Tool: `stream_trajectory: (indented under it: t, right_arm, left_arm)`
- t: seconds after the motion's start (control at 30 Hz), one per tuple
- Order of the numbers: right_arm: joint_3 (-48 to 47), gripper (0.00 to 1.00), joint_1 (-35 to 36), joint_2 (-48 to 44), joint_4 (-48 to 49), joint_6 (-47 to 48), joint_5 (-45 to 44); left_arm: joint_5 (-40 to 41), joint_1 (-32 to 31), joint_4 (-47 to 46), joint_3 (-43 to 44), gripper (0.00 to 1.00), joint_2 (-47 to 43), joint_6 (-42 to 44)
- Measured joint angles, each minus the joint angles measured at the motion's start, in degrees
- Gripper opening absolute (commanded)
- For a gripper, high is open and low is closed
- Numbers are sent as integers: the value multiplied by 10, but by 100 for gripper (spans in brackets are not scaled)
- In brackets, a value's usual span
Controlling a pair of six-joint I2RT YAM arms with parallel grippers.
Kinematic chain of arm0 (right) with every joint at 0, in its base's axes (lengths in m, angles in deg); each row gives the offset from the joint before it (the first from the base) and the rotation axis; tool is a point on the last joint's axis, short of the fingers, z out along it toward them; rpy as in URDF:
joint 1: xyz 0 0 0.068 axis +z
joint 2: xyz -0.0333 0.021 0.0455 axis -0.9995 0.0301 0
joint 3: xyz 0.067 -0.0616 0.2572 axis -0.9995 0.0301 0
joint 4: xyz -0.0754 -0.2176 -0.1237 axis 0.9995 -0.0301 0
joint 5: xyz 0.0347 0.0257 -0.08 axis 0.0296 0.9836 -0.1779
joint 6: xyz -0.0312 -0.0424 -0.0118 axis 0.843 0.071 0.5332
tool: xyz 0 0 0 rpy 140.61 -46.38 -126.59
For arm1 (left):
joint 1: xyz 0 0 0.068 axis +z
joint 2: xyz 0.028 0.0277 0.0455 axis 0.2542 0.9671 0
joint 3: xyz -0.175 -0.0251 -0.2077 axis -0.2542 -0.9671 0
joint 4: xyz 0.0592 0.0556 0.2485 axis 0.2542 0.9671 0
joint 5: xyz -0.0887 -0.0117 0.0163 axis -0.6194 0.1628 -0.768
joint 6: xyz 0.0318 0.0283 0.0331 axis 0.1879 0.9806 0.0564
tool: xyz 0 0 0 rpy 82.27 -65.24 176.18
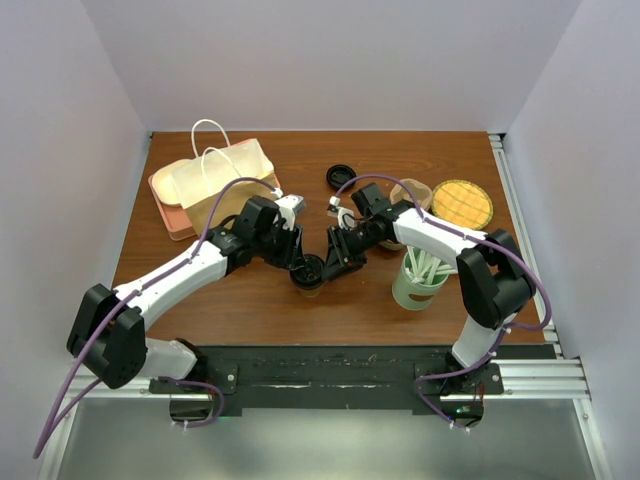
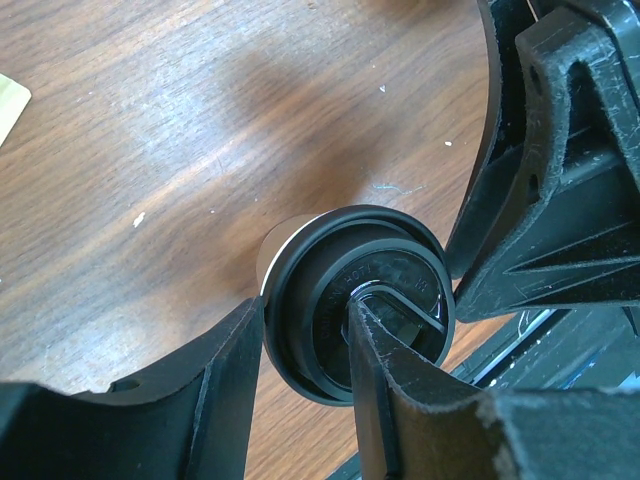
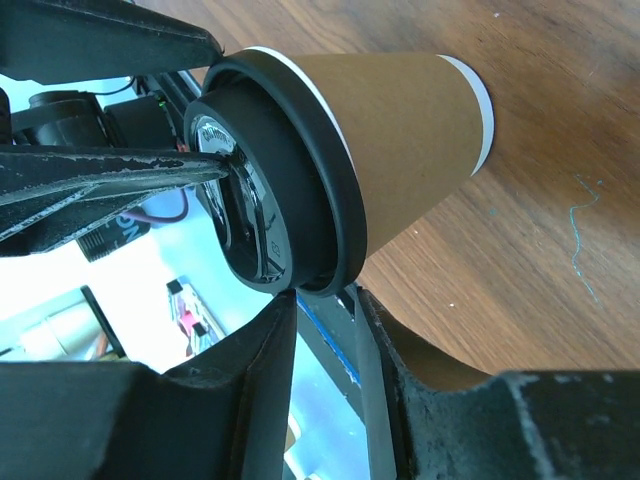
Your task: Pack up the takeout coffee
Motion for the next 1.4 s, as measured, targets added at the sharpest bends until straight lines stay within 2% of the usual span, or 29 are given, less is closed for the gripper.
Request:
stream_trajectory:
  t: [0.23, 0.5, 0.9, 1.23, 1.4]
  right_arm:
    - [9, 25, 0, 0, 5, -6, -15]
    - [23, 21, 0, -2, 24, -23, -15]
    - [58, 19, -1, -21, 65, -46, -29]
    - [64, 14, -1, -23, 71, -74, -35]
    - [65, 16, 0, -27, 70, -84, -44]
  left_arm:
    - [-2, 0, -7, -4, 42, 0, -6]
    - [-3, 0, -18, -13, 42, -2, -11]
    - [0, 0, -52, -43, 42, -18, -22]
    - [3, 0, -55, -45, 42, -18, -26]
    - [3, 0, -57, -46, 42, -19, -26]
